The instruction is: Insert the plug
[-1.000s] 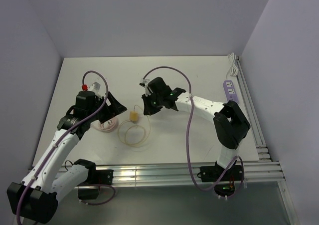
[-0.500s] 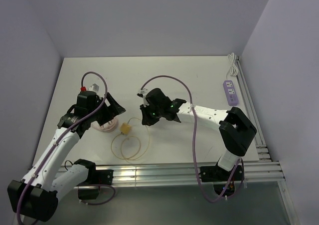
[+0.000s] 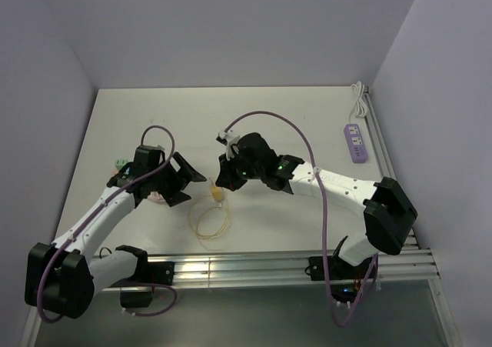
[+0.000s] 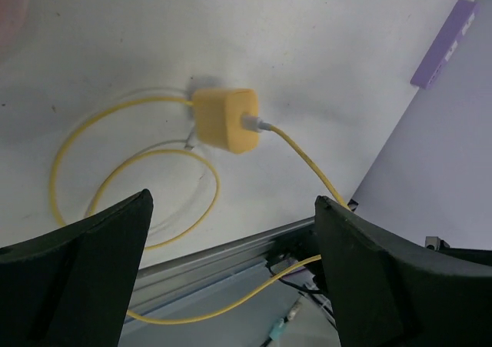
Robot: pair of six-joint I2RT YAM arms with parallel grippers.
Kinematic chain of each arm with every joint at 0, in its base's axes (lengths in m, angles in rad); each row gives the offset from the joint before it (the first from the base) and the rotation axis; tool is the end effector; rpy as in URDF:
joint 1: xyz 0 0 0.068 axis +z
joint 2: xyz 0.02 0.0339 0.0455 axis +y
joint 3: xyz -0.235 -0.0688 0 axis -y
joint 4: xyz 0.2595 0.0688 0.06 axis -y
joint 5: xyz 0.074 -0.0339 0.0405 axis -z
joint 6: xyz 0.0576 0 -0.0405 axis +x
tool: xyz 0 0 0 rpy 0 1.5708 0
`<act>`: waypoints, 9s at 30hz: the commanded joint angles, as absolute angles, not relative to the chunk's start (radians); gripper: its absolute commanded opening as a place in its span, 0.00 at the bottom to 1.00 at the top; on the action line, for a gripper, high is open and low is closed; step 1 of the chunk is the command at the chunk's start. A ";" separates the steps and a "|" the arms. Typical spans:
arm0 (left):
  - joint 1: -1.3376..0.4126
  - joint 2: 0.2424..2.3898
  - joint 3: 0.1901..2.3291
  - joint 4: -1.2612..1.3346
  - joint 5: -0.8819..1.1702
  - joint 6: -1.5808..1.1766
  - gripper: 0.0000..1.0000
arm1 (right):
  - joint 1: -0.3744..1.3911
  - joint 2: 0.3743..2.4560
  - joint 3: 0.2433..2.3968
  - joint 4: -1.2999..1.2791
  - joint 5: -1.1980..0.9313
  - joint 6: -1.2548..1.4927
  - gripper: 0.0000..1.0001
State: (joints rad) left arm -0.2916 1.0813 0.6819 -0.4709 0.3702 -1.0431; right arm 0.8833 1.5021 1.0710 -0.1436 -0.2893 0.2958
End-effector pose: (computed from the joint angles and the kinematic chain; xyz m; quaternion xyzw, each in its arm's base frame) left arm 0.2375 -0.0930 0.1776 -0.2801 0.8820 -0.3445 0.1579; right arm 0.2241 0.2988 0.2238 -0.3176 0.8122 0.3681 0.3225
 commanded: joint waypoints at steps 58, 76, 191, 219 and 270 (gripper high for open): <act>-0.308 1.485 0.942 -0.577 0.488 -1.146 0.89 | 0.965 1.448 0.999 -0.084 -0.221 0.203 0.00; -0.391 1.574 0.911 -0.568 0.499 -1.170 0.75 | 0.968 1.436 0.989 -0.072 -0.222 0.198 0.00; -0.456 0.730 0.707 0.094 1.029 -0.778 0.01 | 0.759 1.071 0.813 0.311 -0.934 0.673 0.53; -0.509 0.772 0.742 0.015 0.925 -0.729 0.27 | 0.798 1.123 0.784 0.539 -0.890 0.801 0.00; -0.508 0.724 0.746 0.041 0.884 -0.768 0.44 | 0.801 1.115 0.761 0.482 -0.759 0.765 0.00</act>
